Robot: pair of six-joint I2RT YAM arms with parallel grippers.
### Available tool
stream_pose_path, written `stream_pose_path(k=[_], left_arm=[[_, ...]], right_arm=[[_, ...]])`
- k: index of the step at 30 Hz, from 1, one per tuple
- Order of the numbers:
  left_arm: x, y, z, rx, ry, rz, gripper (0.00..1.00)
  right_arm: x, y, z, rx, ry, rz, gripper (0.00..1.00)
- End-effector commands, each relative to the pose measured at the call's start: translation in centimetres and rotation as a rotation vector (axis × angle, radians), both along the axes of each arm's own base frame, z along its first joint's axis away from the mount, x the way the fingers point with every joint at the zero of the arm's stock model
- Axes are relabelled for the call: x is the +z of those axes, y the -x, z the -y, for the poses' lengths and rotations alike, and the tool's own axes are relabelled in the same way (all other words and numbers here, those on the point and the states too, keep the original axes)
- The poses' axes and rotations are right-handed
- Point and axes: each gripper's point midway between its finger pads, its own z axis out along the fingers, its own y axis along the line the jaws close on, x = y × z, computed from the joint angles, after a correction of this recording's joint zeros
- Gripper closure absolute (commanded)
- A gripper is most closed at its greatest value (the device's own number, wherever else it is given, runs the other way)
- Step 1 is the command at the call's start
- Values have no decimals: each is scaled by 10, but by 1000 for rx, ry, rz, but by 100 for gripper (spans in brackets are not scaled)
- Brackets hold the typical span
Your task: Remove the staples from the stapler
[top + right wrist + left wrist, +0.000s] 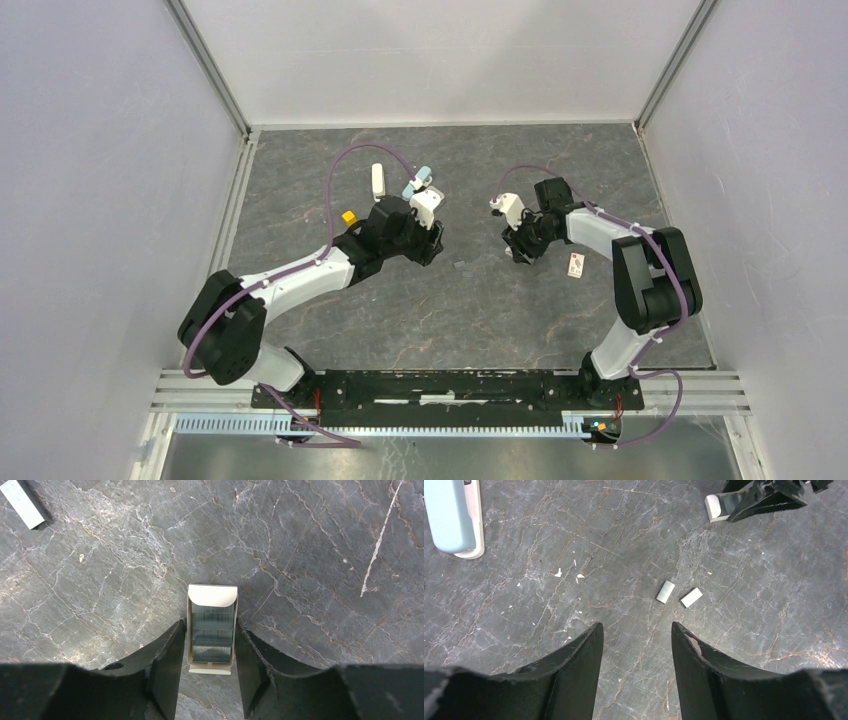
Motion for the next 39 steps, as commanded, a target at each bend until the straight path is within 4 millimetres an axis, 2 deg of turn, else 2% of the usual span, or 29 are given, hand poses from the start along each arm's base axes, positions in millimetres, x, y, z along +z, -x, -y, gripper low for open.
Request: stream_pose_path(k=[1,5,10,12,13,15,18,22,24,30,39], left_arm=[[19,-1,8,3,89,15,41],[19,0,9,1,98,12,41],[17,2,13,-10,120,-3,41],[16,4,16,-16,136,-10,41],[15,5,18,-24,145,-14,41],[14,8,21,-41,165,-20,41],[9,10,27,-72,181,-27,40],[-4,9,35,-107,164,-55,40],[-9,7,41,-119,166,-76,40],[-18,-1,57,-157,159,-113,38],[-42,-5,54,-201,-1,-144,36]], right_arm=[[-9,24,-11,29,0,-46,59],[-10,37,-23,71,-14,-60,62],[-11,59,-40,126,-42,-86,60],[-9,65,-45,145,-62,-93,52],[-4,65,-48,151,-78,-92,44],[11,59,-55,167,-116,-65,34],[43,43,-62,175,-184,-3,26],[78,26,-56,163,-315,24,24],[86,21,-44,136,-356,29,24],[81,22,-23,95,-388,17,25],[76,19,-12,56,-412,-20,25]])
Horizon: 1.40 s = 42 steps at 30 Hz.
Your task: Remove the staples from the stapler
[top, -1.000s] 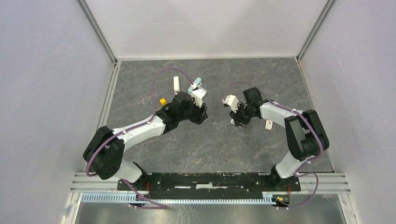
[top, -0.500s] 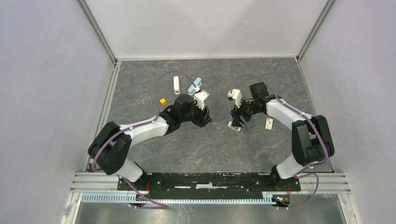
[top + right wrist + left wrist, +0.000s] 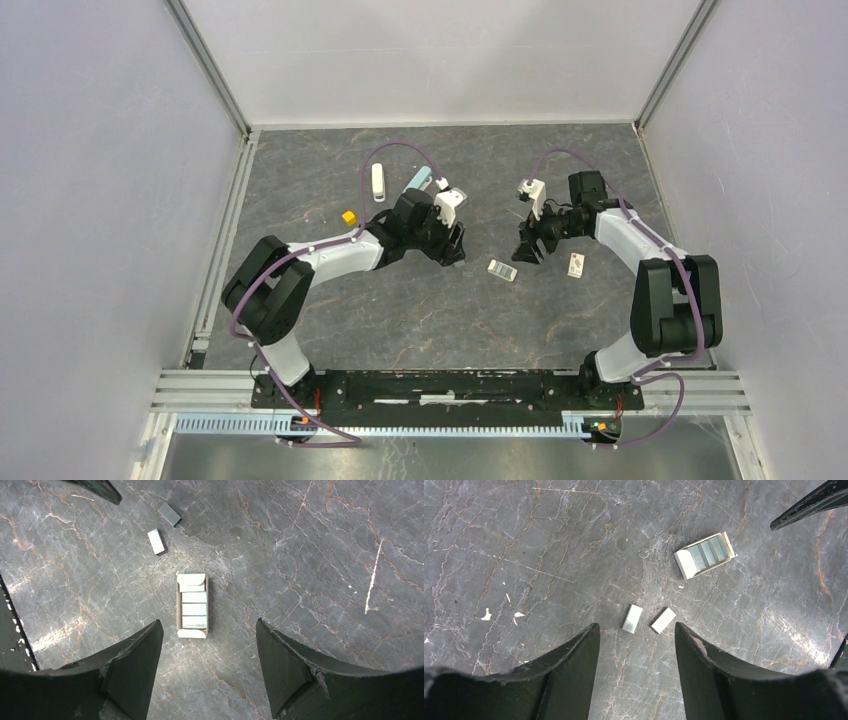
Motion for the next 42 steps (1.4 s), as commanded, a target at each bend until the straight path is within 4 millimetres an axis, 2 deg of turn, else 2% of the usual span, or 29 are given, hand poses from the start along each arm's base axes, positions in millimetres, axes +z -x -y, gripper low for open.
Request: stream_pose_path(k=[1,6,11,16,25,32,35,42], left_arm=[[0,-1,4,-52,-45,14,36],[-5,10,8,-110,-78,20,37],[-13,20,14,-178,-149,61,41],[-16,14,12,-132,-211,52,49],[-22,6,18,-132,-234,53,51],[-35,-7,16,-134,-307,80,52],[-40,-10,17,-144,-325,76,55],[-43,-9,23,-172,-315,72,56]], right_arm=[[2,0,1,2,-38,-21,25],[-1,6,2,1,-41,-37,26],[-3,9,3,14,-38,-34,26],[-4,11,3,15,-38,-35,27],[-6,12,2,17,-46,-44,27],[-7,14,0,26,-54,-54,27],[-7,15,0,26,-55,-55,27],[-8,16,0,32,-54,-58,27]])
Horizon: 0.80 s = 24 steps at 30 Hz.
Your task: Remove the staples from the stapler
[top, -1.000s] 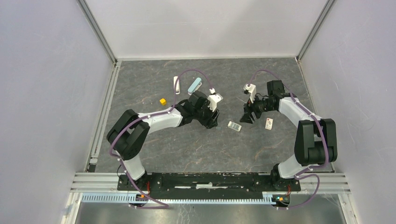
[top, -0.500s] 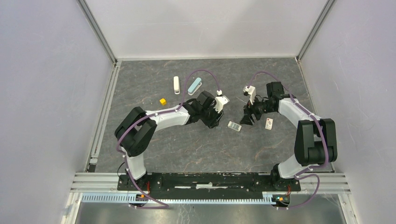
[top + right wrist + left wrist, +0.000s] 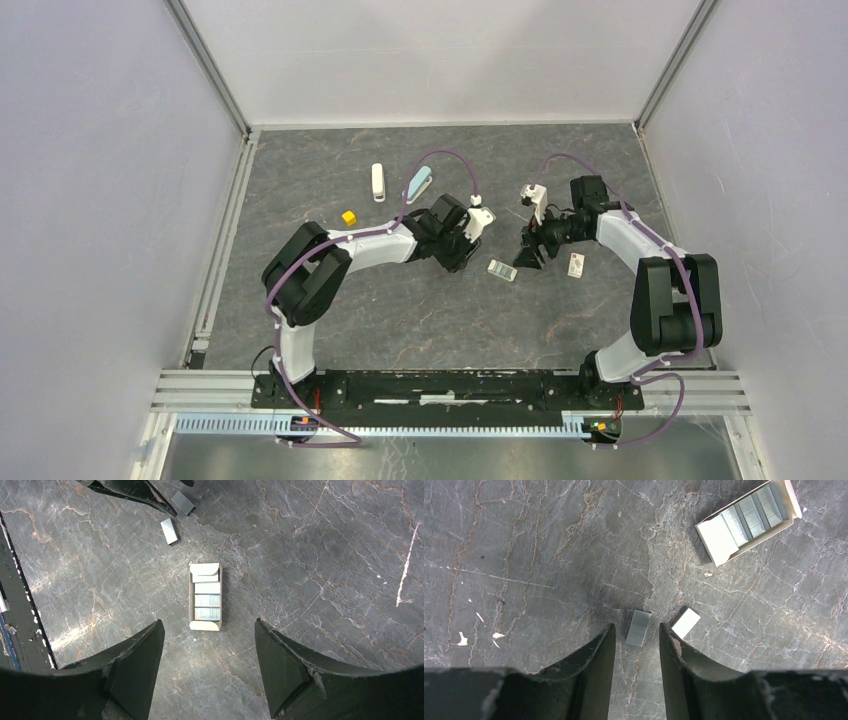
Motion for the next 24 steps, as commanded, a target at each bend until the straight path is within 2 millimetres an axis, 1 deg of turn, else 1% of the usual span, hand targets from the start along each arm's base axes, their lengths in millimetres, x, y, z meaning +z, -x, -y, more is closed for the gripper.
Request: stream_pose_path(k=[1,5,8,11,14,19,22,24], left_arm=[[11,-10,10,-63,10,53,56],[9,-8,13,-97,3,42,58],[6,-8,11,-116,-25,28,58],[9,-9,8,-112,-61,15,58],[18,-13,6,-97,-88,13,58],[35,-13,1,-103,-146,-10,58],[40,-12,-2,-130,-199,-41,57],[38,-10,-4,-151,-236,-75,57]], right_arm=[[0,3,-2,20,-22,-3,27],[2,3,-3,21,-23,2,27],[2,3,-3,22,-24,4,28],[3,4,-3,23,-26,4,27],[3,4,-3,26,-26,5,27],[8,5,-4,35,-31,15,27],[14,4,0,34,-38,25,27],[18,3,4,21,-37,39,27]])
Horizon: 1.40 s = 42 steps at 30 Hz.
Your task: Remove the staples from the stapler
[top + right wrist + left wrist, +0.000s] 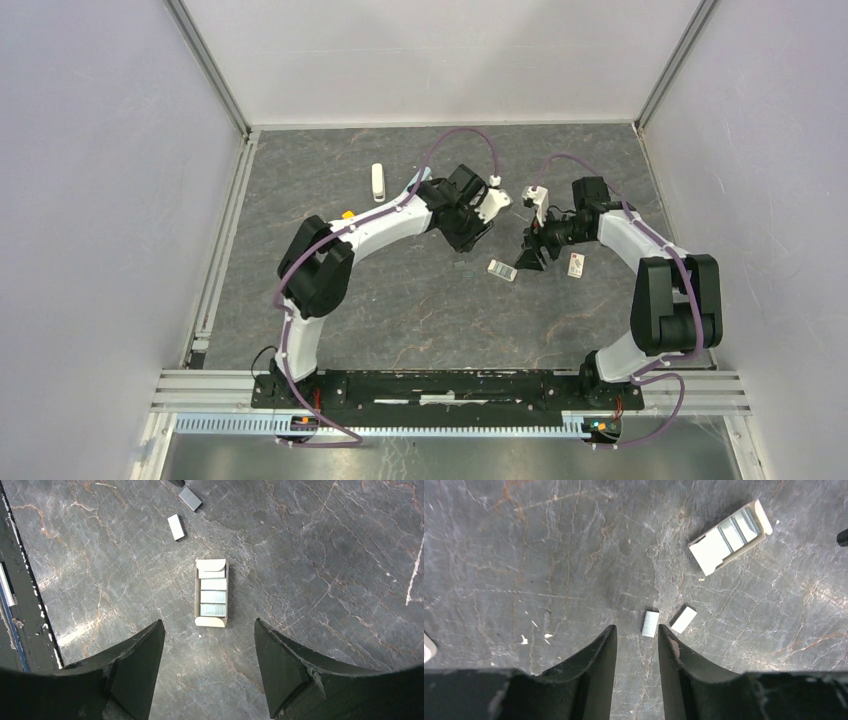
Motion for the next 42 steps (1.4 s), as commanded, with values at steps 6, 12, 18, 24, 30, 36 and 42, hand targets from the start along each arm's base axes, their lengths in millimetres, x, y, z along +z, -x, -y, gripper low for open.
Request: stream_pose_path(k=[6,12,18,24,30,36,42], left_arm=[[-15,5,-14,-106,-199,-86,57],[-21,1,-11,-128,-231,-85,56],[-25,4,-2,-149,-231,-85,56],[-29,8,3,-157,-236,-90,56],[-34,8,3,-150,-253,-88,57],[-40,5,3,-147,-269,-85,57],[-44,8,6,-155,-260,-103,58]], right_arm=[[26,-11,29,-78,-24,84,27],[26,-9,35,-85,-38,79,27],[26,-8,35,-77,-41,75,27],[25,-6,34,-69,-42,72,27],[26,-6,35,-67,-44,75,27],[27,-5,35,-65,-45,76,27],[26,-5,36,-67,-46,75,27]])
